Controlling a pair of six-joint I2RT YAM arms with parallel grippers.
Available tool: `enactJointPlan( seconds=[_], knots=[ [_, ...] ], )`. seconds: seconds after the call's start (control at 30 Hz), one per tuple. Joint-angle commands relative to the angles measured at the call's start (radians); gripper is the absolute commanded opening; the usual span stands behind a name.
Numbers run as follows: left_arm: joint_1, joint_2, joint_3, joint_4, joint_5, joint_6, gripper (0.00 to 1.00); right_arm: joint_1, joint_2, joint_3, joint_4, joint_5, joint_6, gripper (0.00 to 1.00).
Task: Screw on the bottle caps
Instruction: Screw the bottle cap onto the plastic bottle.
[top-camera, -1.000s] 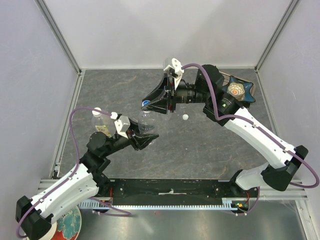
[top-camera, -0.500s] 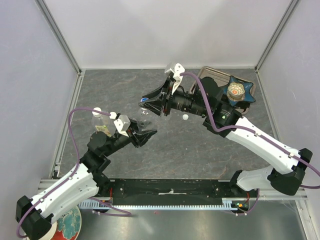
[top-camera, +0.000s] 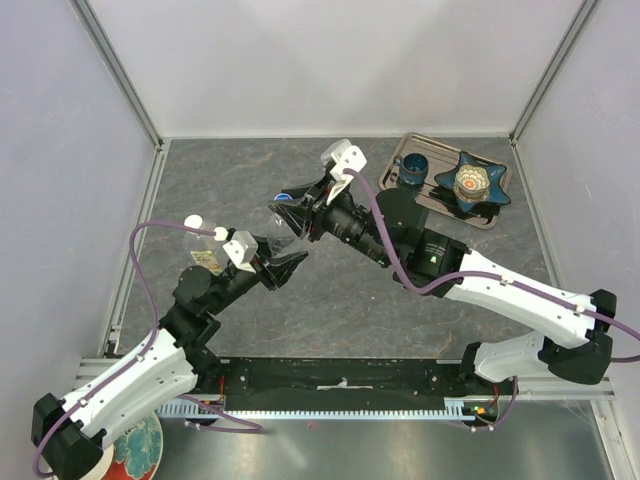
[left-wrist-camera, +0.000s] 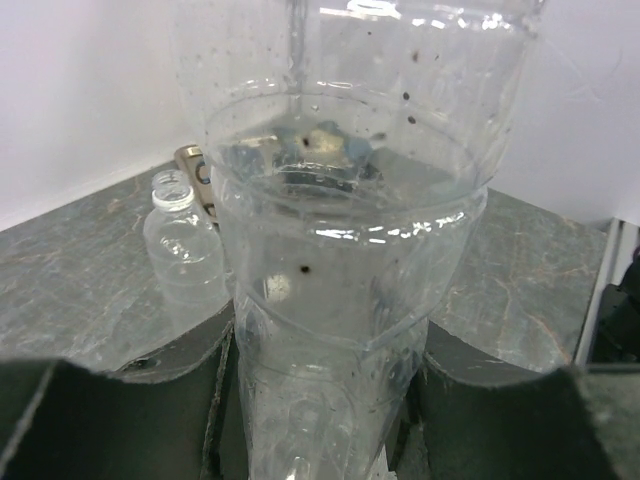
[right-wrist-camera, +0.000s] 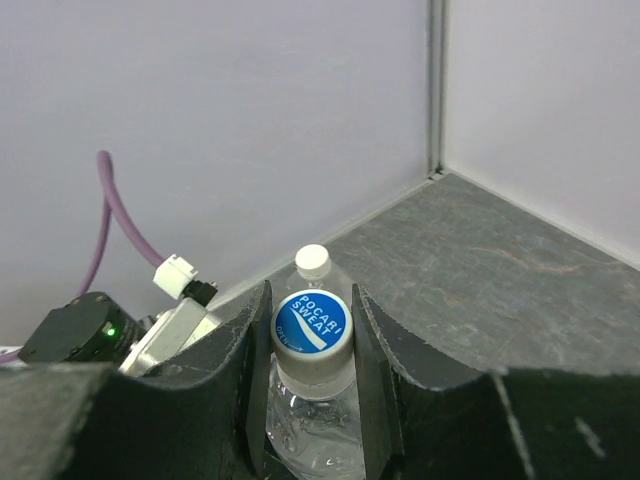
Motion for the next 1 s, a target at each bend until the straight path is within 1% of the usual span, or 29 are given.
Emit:
enactJointPlan(
  seconds=[0.0,0.13,0.17,0.23,0.3,0.37,0.4,0.47,0.5,0.57,0.6,0.73,0.77,0.8,0.9,0.97],
  knots=[
    [0.01,-0.022,0.029,0.175,-0.155,0.053,0.02,0.086,0.076,-0.024,-0.227,0.11,-0.032,0.0],
    [0.012,-0.022,0.034,0.179,-0.213,0.07,0.02,0.129,0.09,-0.039,-0.238,0.219,-0.037,0.0],
    [0.012,-0.021,0.035,0.179,-0.227,0.073,0.02,0.141,0.094,-0.042,-0.238,0.274,-0.034,0.0],
    [0.013,-0.018,0.038,0.182,-0.227,0.079,0.02,0.18,0.117,-0.041,-0.239,0.322,-0.032,0.0],
    [0.015,-0.015,0.044,0.181,-0.25,0.079,0.02,0.226,0.151,-0.033,-0.248,0.419,-0.043,0.0],
    [0.016,-0.013,0.046,0.179,-0.252,0.081,0.02,0.252,0.172,-0.019,-0.256,0.483,-0.057,0.01],
    [0.018,-0.013,0.051,0.179,-0.25,0.081,0.02,0.269,0.186,-0.016,-0.258,0.516,-0.06,0.06],
    [0.02,-0.013,0.051,0.175,-0.249,0.081,0.02,0.273,0.194,-0.007,-0.261,0.526,-0.052,0.14],
    [0.023,-0.013,0.052,0.173,-0.246,0.079,0.02,0.275,0.192,-0.004,-0.259,0.532,-0.051,0.21],
    [0.024,-0.015,0.052,0.172,-0.243,0.073,0.02,0.273,0.191,0.012,-0.258,0.563,-0.045,0.3],
    [0.027,-0.016,0.049,0.172,-0.239,0.07,0.02,0.275,0.192,0.019,-0.255,0.575,-0.043,0.37],
    [0.032,-0.016,0.043,0.173,-0.236,0.047,0.02,0.275,0.197,0.051,-0.238,0.622,-0.041,0.45],
    [0.032,-0.015,0.041,0.173,-0.201,0.044,0.02,0.275,0.2,0.056,-0.233,0.632,-0.043,0.47],
    [0.035,-0.015,0.04,0.175,-0.193,0.039,0.02,0.277,0.202,0.062,-0.232,0.642,-0.046,0.53],
    [0.036,-0.015,0.034,0.172,-0.17,0.03,0.02,0.277,0.197,0.074,-0.221,0.649,-0.064,0.6],
    [0.038,-0.016,0.034,0.17,-0.164,0.027,0.02,0.277,0.182,0.076,-0.204,0.632,-0.078,0.62]
  ],
)
